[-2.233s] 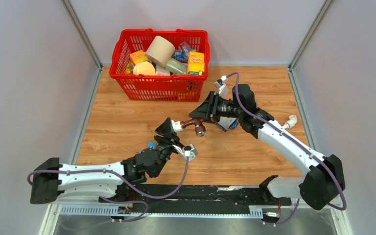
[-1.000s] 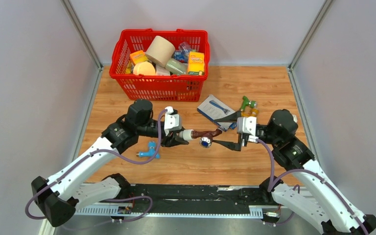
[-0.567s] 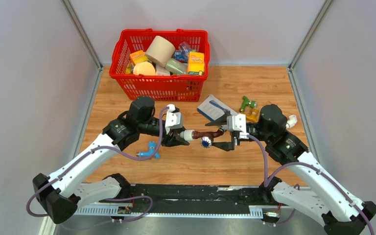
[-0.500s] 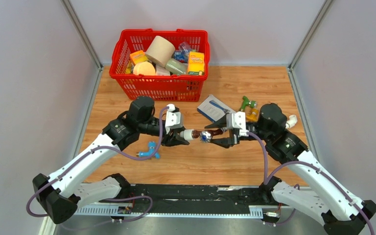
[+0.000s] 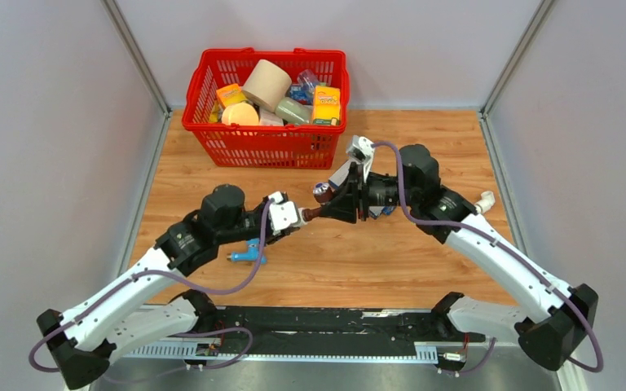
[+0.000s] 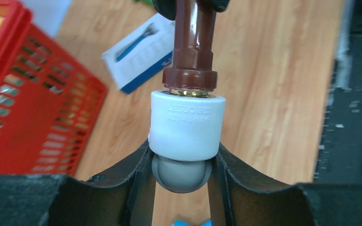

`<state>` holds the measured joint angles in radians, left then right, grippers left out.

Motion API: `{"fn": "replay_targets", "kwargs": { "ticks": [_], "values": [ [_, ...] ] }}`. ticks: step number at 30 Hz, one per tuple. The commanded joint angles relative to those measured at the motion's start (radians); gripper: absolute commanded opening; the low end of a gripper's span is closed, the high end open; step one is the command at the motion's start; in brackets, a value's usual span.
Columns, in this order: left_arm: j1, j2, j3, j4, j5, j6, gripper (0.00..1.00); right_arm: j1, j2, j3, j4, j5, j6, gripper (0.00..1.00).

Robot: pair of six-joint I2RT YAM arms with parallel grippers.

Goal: Install the water faucets

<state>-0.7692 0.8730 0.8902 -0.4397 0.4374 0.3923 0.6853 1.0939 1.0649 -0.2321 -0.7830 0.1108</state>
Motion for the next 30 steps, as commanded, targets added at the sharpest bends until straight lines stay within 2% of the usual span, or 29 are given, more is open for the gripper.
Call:
{"fn": "replay_targets", "kwargs": {
  "ticks": [1,2,6,10,13,14,16,18,20,23,24,25,26,29,30],
  "values": [
    [-0.180,-0.092,-0.086,0.254,-0.512,0.176,0.00,-0.018,0.093,0.009,0.031,0.145,0.452,0.00],
    [-0.211,-0.097,-0.102,0.292,-0.631,0.198,0.00,-0.017,0.107,0.003,0.036,0.148,0.475,0.00],
    [-0.335,-0.078,-0.134,0.361,-0.850,0.269,0.00,-0.018,0.129,-0.014,0.040,0.231,0.480,0.00],
    [-0.410,-0.068,-0.181,0.482,-1.004,0.364,0.00,-0.026,0.120,-0.032,0.062,0.287,0.486,0.01],
    [-0.424,-0.071,-0.211,0.529,-1.034,0.382,0.00,-0.035,0.115,-0.034,0.066,0.284,0.475,0.06],
    [-0.424,-0.075,-0.212,0.538,-1.030,0.375,0.00,-0.036,0.109,-0.036,0.068,0.284,0.461,0.10],
    [-0.424,-0.092,-0.217,0.530,-1.008,0.362,0.00,-0.046,0.094,-0.036,0.068,0.274,0.434,0.26],
    [-0.424,-0.100,-0.208,0.492,-0.990,0.332,0.00,-0.058,0.064,-0.036,0.070,0.271,0.393,0.32],
    [-0.423,-0.108,-0.203,0.444,-0.956,0.294,0.00,-0.067,0.022,-0.029,0.073,0.263,0.324,0.44],
    [-0.409,-0.117,-0.206,0.366,-0.878,0.203,0.00,-0.075,-0.067,-0.029,0.074,0.281,0.215,0.70],
    [-0.403,-0.126,-0.211,0.357,-0.862,0.150,0.00,-0.073,-0.098,-0.034,0.074,0.303,0.187,0.82],
    [-0.375,-0.132,-0.214,0.339,-0.802,0.102,0.00,-0.075,-0.136,-0.043,0.074,0.323,0.152,0.99],
    [-0.355,-0.150,-0.218,0.326,-0.768,0.073,0.00,-0.075,-0.172,-0.060,0.076,0.349,0.098,1.00],
    [-0.215,-0.189,-0.218,0.300,-0.494,-0.041,0.00,-0.075,-0.274,-0.088,0.076,0.389,-0.035,1.00],
    [-0.185,-0.199,-0.205,0.274,-0.417,-0.055,0.00,-0.076,-0.304,-0.097,0.070,0.377,-0.137,1.00]
  ]
}}
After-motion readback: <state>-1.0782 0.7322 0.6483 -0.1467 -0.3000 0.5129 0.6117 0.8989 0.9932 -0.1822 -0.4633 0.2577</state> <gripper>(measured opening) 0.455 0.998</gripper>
